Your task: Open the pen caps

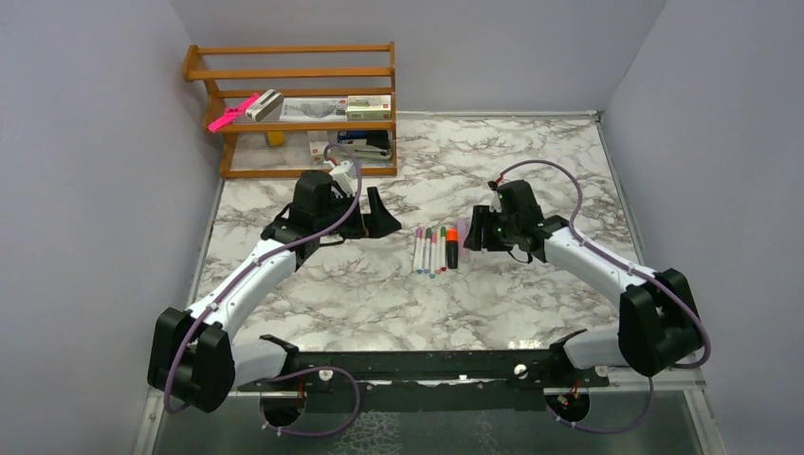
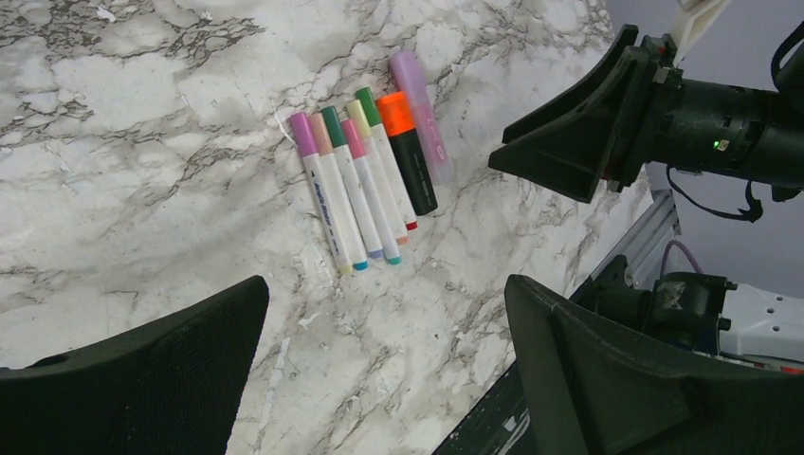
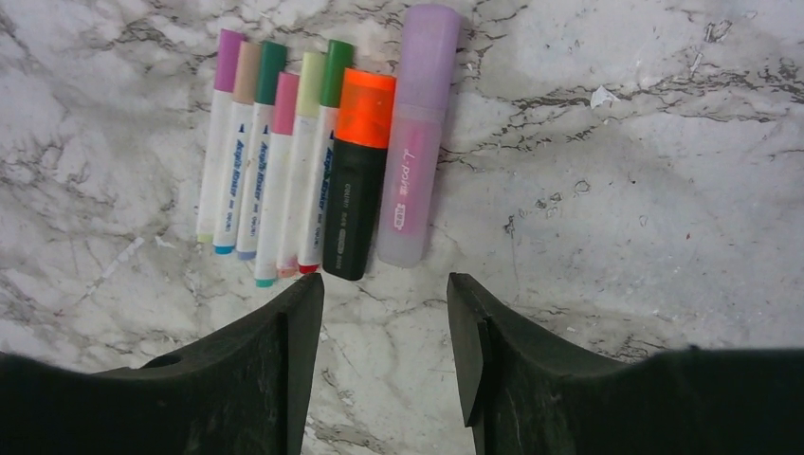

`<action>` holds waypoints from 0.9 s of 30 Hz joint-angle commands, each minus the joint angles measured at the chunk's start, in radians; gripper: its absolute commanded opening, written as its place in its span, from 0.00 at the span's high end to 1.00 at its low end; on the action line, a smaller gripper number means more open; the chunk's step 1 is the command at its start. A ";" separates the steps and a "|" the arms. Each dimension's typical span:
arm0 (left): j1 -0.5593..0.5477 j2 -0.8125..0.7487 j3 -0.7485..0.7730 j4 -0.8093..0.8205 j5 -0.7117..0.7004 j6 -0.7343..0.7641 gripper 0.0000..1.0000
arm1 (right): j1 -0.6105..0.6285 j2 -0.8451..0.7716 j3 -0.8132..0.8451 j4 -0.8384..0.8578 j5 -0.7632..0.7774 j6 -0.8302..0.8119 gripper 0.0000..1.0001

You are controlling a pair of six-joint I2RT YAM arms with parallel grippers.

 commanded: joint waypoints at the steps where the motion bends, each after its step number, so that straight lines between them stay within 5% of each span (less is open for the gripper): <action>1: -0.001 0.026 -0.018 0.034 -0.004 -0.005 0.01 | 0.009 0.060 0.028 0.022 0.056 -0.012 0.49; 19: -0.002 0.056 -0.049 0.095 0.019 -0.040 0.01 | 0.136 0.345 0.225 -0.060 0.309 -0.012 0.55; 27: -0.002 0.047 -0.067 0.100 0.020 -0.041 0.01 | 0.140 0.324 0.189 -0.059 0.356 0.003 0.59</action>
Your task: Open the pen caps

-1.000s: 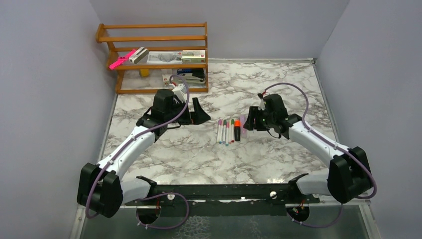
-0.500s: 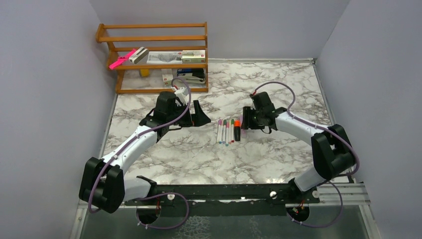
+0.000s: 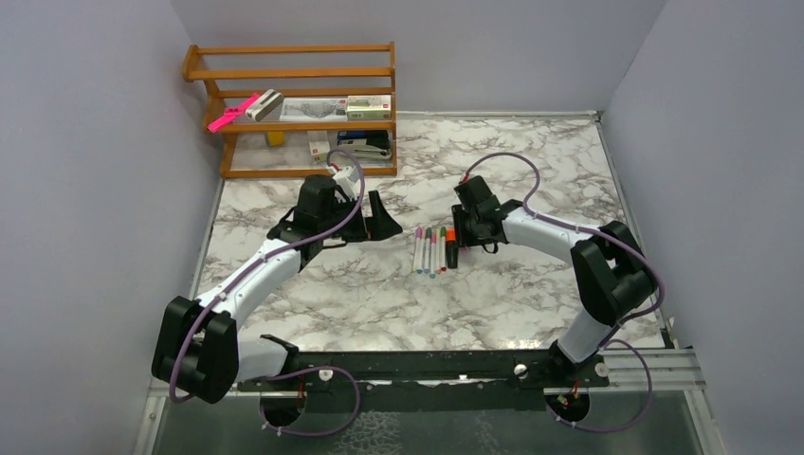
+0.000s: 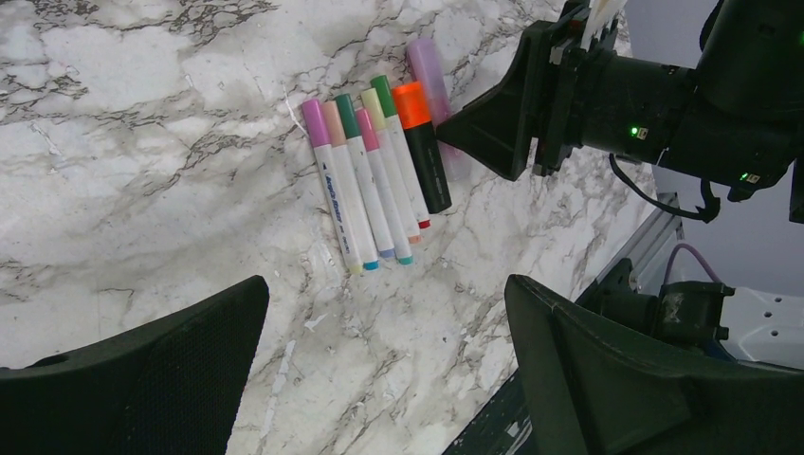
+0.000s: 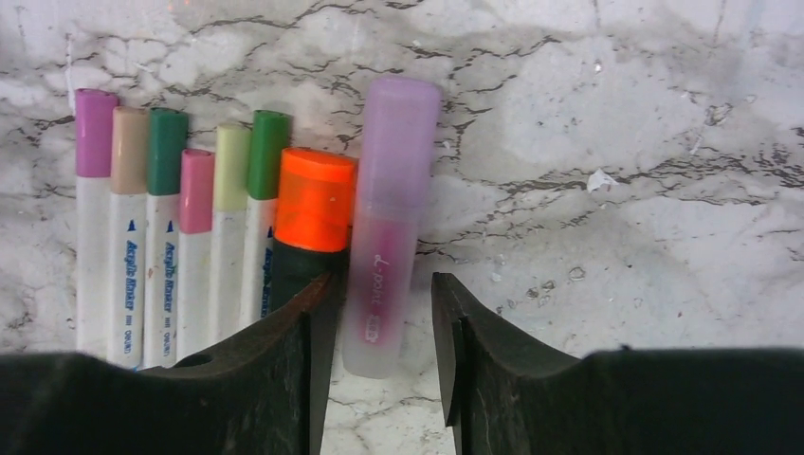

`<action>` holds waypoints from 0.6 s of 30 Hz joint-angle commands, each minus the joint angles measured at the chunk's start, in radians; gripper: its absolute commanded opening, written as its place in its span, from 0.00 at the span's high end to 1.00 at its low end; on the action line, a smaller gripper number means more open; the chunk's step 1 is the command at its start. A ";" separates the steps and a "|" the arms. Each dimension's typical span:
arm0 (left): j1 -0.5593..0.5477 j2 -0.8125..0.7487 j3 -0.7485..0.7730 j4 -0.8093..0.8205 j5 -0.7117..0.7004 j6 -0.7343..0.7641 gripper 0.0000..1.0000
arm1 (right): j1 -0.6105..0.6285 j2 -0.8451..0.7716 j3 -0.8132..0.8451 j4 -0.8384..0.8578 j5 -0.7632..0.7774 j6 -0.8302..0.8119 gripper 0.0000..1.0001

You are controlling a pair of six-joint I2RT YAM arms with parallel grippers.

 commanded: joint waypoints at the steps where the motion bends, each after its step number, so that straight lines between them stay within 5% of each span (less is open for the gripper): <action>1: -0.002 -0.006 -0.023 0.034 0.020 -0.008 0.01 | 0.001 -0.028 -0.019 -0.008 0.072 0.013 0.60; 18: -0.002 0.016 0.015 0.002 0.075 0.000 0.01 | 0.002 0.061 -0.031 -0.040 0.091 0.027 0.63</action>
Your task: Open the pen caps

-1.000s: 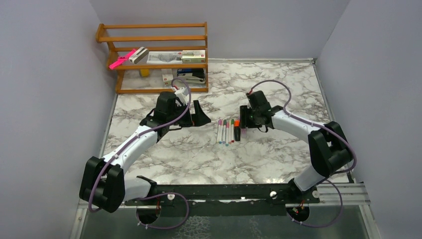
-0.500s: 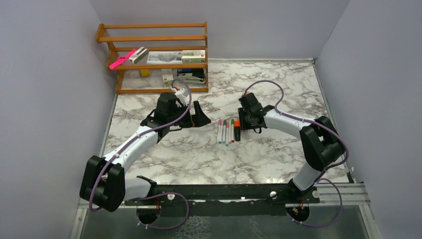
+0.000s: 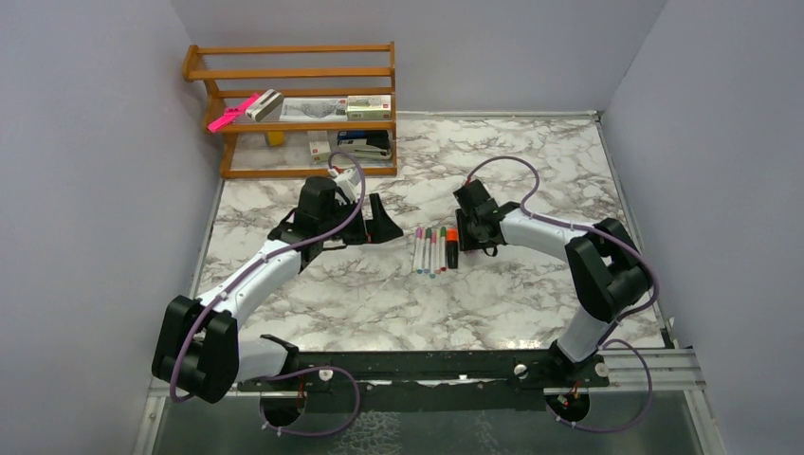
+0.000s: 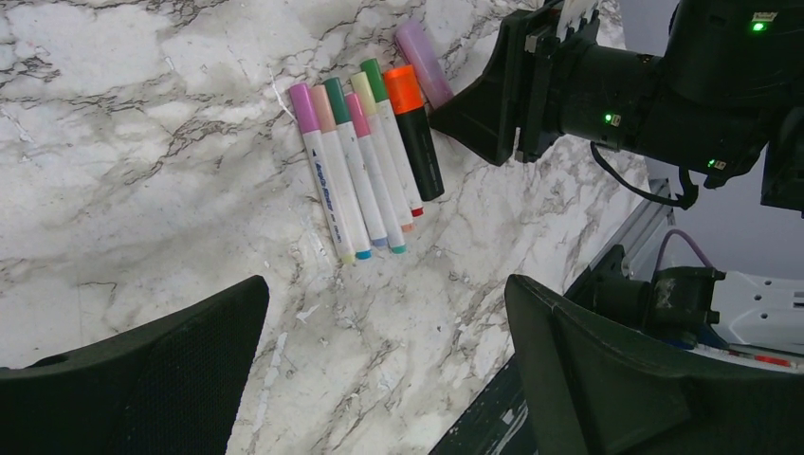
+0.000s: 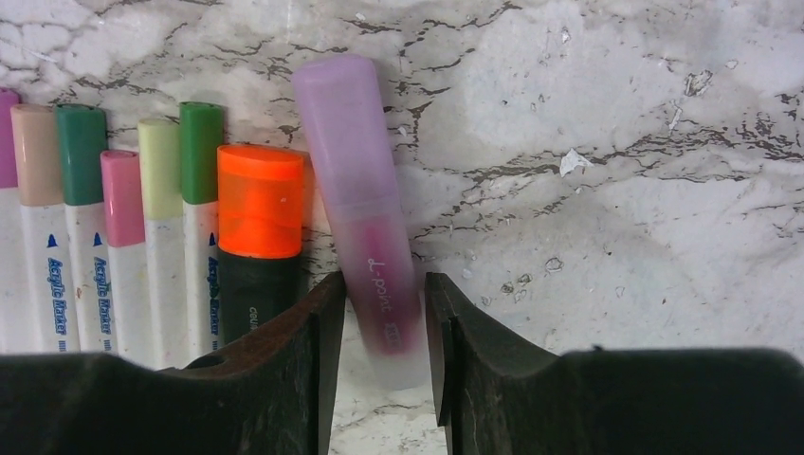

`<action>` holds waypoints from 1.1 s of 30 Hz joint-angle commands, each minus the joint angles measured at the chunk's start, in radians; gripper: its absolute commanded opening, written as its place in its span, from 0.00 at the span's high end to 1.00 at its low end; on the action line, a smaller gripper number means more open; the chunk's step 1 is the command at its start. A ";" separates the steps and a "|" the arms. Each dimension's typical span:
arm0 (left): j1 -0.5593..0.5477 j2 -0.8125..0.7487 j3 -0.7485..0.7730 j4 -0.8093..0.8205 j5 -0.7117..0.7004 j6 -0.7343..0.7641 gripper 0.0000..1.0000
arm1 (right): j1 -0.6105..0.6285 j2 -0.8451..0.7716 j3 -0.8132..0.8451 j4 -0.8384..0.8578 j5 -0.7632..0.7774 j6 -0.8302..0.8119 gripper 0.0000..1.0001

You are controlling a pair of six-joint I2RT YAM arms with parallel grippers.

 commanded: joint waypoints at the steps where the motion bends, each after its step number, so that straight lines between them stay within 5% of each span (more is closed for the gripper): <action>1: -0.001 0.028 0.044 -0.021 0.052 0.005 0.01 | 0.002 0.041 -0.015 -0.034 0.035 0.028 0.63; 6: -0.001 0.071 0.077 -0.027 0.081 0.006 0.01 | 0.003 0.074 -0.006 -0.042 0.024 0.038 0.63; 12: -0.001 0.069 0.087 -0.023 0.065 0.006 0.01 | 0.011 0.084 0.014 -0.058 0.004 0.027 0.86; 22: -0.003 0.042 0.047 0.050 0.067 -0.061 0.01 | 0.011 -0.056 0.018 -0.084 -0.043 0.007 0.89; 33: -0.017 0.063 -0.067 0.327 0.095 -0.300 0.01 | 0.011 -0.279 -0.009 -0.058 -0.241 -0.002 0.92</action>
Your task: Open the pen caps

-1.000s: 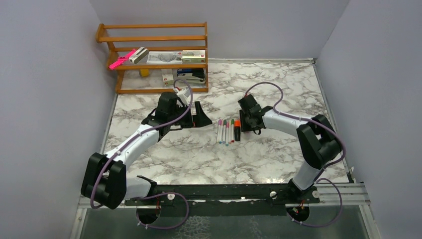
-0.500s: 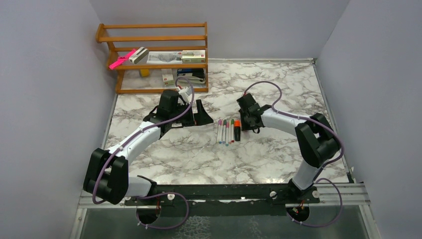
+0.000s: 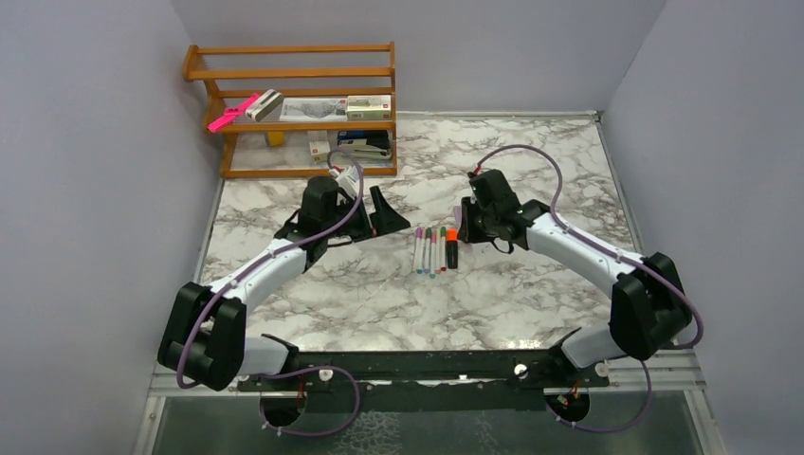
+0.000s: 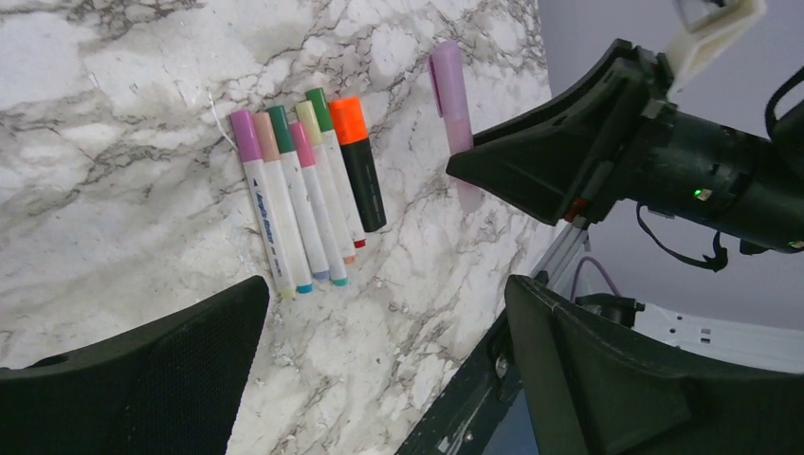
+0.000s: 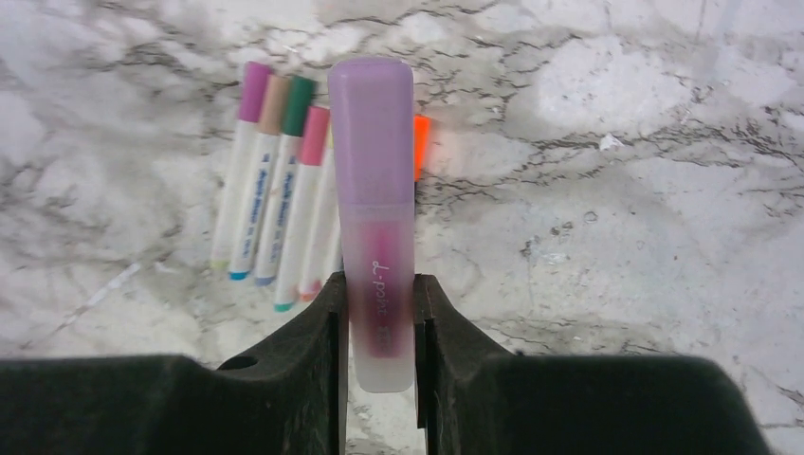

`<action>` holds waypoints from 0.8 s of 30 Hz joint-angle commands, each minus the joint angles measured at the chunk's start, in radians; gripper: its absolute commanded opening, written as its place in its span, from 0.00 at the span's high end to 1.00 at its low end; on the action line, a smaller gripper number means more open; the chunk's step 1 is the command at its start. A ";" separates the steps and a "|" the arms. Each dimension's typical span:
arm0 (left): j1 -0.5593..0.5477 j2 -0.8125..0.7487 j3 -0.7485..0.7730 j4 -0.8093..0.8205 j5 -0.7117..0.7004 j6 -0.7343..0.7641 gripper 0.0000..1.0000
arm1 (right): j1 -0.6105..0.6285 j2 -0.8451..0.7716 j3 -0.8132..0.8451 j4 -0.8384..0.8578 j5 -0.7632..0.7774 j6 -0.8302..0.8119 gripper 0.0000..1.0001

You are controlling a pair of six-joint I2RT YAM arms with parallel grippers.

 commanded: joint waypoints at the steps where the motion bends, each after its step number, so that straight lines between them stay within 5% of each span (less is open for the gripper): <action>1: -0.023 0.003 -0.071 0.195 0.037 -0.151 0.01 | 0.006 -0.067 -0.013 0.026 -0.158 -0.012 0.92; 13: -0.108 0.063 -0.039 0.274 -0.036 -0.236 0.01 | 0.006 -0.156 -0.065 0.138 -0.453 0.008 0.93; 24: -0.178 0.144 -0.013 0.314 -0.144 -0.312 0.01 | 0.025 -0.143 -0.083 0.197 -0.504 0.043 0.94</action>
